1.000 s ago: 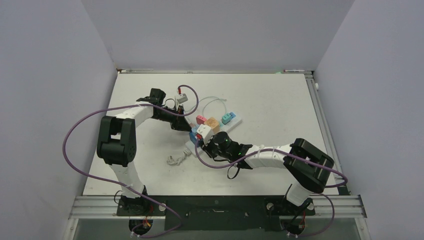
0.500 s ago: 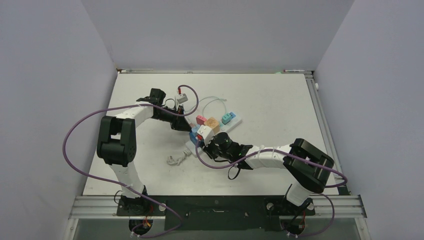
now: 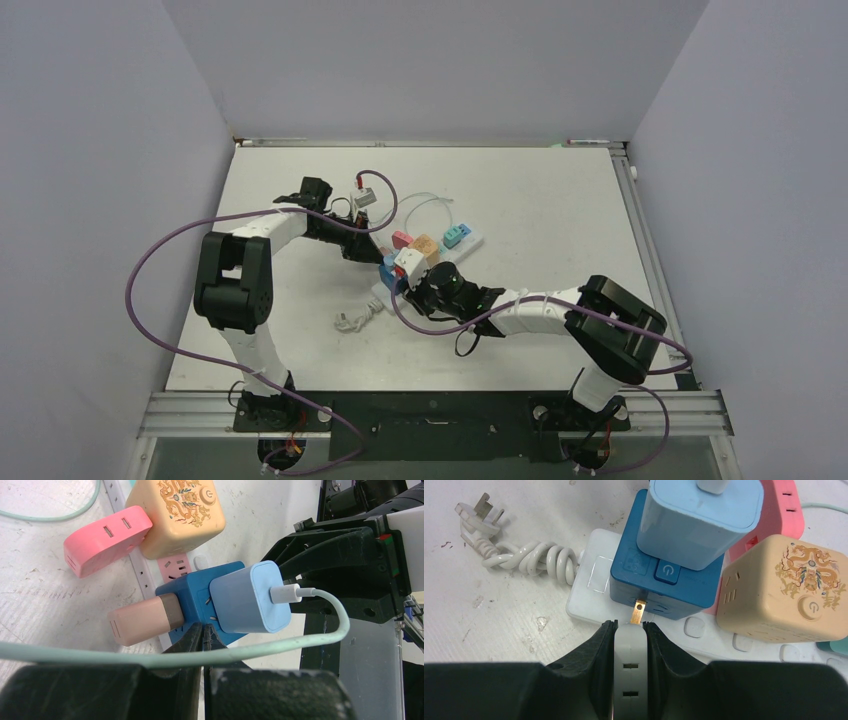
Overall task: Insert the plug
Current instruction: Insert the plug into the socket.
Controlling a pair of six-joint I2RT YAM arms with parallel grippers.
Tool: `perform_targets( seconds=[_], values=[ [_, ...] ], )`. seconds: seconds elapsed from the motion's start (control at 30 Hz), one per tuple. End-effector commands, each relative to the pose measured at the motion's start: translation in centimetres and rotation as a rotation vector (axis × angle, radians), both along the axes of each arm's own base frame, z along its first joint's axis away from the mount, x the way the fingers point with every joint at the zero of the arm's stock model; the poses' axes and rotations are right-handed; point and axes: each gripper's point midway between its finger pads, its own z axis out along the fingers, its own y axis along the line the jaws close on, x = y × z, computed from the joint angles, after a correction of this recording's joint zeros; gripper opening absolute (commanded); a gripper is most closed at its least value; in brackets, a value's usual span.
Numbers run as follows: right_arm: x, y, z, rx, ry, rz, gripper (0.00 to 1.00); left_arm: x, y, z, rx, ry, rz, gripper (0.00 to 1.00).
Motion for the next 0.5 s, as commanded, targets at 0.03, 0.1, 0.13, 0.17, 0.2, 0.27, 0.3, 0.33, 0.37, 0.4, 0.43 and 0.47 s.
perform_targets(
  seconds=[0.03,0.1,0.13,0.17,0.2,0.27,0.3,0.33,0.37,0.4,0.43,0.47],
  values=[
    [1.3,1.8,2.6,0.082,-0.05,0.011,0.05,-1.4,0.2,-1.6,0.063,0.039,-0.015,0.0],
    [1.3,1.8,2.5,0.079,-0.049,0.01,0.05,-1.4,0.2,-1.5,0.062,0.038,-0.017,0.0],
    [1.3,1.8,2.4,0.078,-0.048,0.01,0.05,-1.4,0.2,-1.5,0.062,0.038,-0.017,0.0],
    [1.3,1.8,2.3,0.077,-0.047,0.011,0.05,-1.4,0.2,-1.6,0.064,0.039,-0.017,0.0],
    [1.3,1.8,2.2,0.076,-0.046,0.011,0.05,-1.3,0.2,-1.5,0.063,0.037,-0.017,0.0],
    [1.2,1.8,2.0,0.073,-0.044,0.013,0.05,-1.4,0.2,-1.6,0.066,0.039,-0.017,0.0],
    [1.2,1.7,1.9,0.071,-0.042,0.013,0.05,-1.4,0.2,-1.6,0.066,0.04,-0.017,0.0],
    [1.1,1.6,1.8,0.068,-0.039,0.013,0.05,-1.4,0.2,-1.6,0.065,0.04,-0.017,0.0],
    [1.0,1.5,1.6,0.065,-0.034,0.013,0.05,-1.4,0.2,-1.6,0.067,0.038,-0.017,0.0],
    [1.0,1.4,1.6,0.065,-0.035,0.013,0.05,-1.4,0.2,-1.6,0.065,0.04,-0.017,0.0],
    [1.0,1.3,1.4,0.061,-0.032,0.01,0.05,-1.4,0.2,-1.6,0.065,0.04,-0.017,0.0],
    [0.9,1.3,1.4,0.06,-0.03,0.01,0.05,-1.4,0.2,-1.6,0.065,0.041,-0.017,0.0]
  ],
)
